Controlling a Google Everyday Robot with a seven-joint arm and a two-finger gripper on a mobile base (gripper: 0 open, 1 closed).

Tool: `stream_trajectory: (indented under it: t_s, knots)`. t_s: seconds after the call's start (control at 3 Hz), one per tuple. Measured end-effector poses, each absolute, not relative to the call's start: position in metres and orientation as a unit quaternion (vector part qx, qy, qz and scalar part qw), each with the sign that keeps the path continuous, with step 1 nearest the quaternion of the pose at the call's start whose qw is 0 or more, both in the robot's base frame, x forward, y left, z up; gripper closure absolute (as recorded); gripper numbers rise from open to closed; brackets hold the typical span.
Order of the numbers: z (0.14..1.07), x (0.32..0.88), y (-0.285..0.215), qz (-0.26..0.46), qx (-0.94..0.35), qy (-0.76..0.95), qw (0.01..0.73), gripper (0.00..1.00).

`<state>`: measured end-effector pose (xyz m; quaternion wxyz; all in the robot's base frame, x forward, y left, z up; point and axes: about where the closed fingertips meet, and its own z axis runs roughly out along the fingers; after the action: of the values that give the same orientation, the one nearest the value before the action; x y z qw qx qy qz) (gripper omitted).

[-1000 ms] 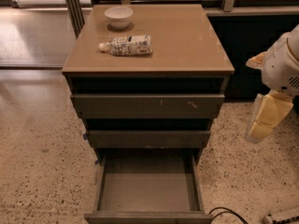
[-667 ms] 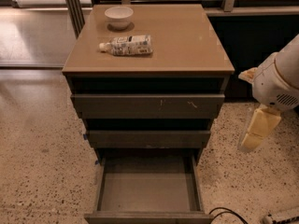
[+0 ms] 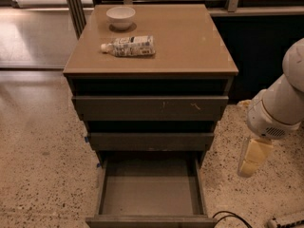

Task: Close bottom drawer

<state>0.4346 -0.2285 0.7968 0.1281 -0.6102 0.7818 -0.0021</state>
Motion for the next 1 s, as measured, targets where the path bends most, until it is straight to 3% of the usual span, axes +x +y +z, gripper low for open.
stream_trajectory:
  t_s: [1.0]
  knots:
    - [0.784, 0.423, -0.217, -0.008, -0.629, 0.759, 0.167, 0.00]
